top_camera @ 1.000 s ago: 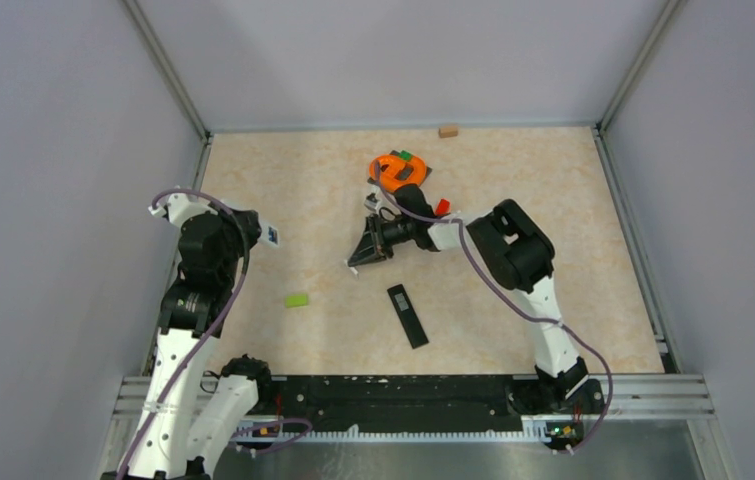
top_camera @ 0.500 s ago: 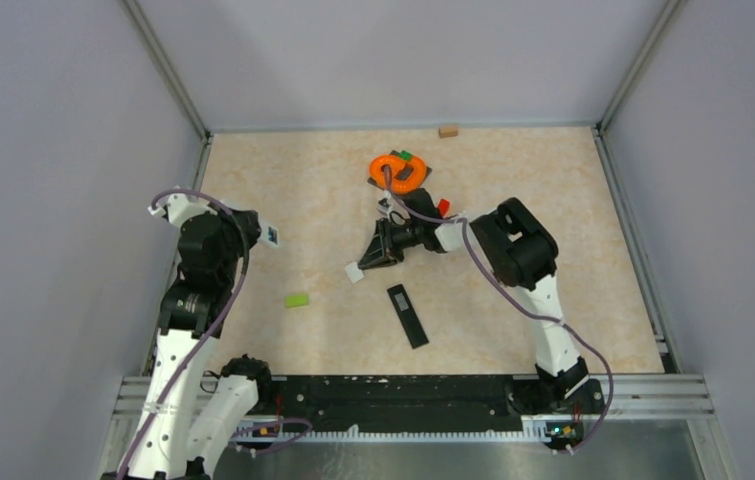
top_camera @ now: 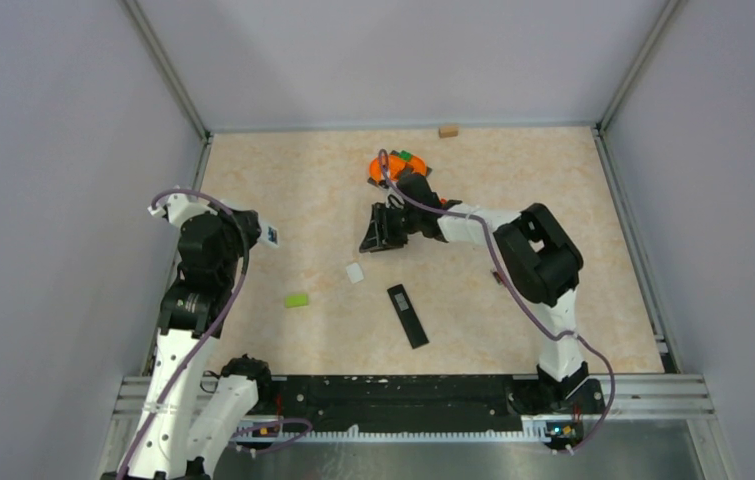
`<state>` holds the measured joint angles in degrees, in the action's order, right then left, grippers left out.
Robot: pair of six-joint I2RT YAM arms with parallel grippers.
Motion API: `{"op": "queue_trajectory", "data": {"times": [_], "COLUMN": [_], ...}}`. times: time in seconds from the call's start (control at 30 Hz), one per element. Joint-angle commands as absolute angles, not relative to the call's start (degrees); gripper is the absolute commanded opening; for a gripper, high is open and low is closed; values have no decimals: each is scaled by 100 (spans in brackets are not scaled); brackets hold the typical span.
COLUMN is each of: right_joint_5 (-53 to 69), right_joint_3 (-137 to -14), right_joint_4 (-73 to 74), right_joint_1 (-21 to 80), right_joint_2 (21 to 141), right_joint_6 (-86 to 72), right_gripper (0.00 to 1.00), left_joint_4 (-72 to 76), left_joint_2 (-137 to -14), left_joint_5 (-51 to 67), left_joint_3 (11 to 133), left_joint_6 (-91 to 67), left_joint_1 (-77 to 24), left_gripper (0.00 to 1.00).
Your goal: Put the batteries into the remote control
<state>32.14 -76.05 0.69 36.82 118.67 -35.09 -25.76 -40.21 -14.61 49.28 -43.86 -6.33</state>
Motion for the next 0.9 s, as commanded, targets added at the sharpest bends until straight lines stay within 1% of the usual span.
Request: {"op": "queue_trajectory", "data": {"times": [0.0, 0.07, 0.17, 0.43, 0.6, 0.87], "right_joint_5": [2419, 2282, 2056, 2309, 2442, 2829], "right_joint_3": [-8329, -8679, -9019, -9019, -8707, -8002], "right_joint_4": [459, 602, 900, 1005, 1385, 1479], "right_joint_1": [3985, 4070, 4207, 4287, 4293, 4347], "right_joint_2": [12050, 12291, 12570, 12884, 12652, 12297], "right_joint_6": [-2879, -2726, -2500, -2425, -2111, -1545], "right_gripper": [32, 23, 18, 17, 17, 17], "left_joint_4": [-2338, -2355, -2384, -2348, -2329, -2313], "left_joint_2": [-3916, -3898, -3895, -3953, -3990, -3990], "left_joint_5": [-1498, -1504, -1492, -1386, -1337, -1267], "left_joint_3": [4950, 4962, 4981, 4966, 4957, 4906], "left_joint_6": [-4421, -4410, -4395, -4413, -4414, -4428], "left_joint_1": [-595, -595, -592, -590, -589, -589], "left_gripper": [0, 0, 0, 0, 0, 0]}}
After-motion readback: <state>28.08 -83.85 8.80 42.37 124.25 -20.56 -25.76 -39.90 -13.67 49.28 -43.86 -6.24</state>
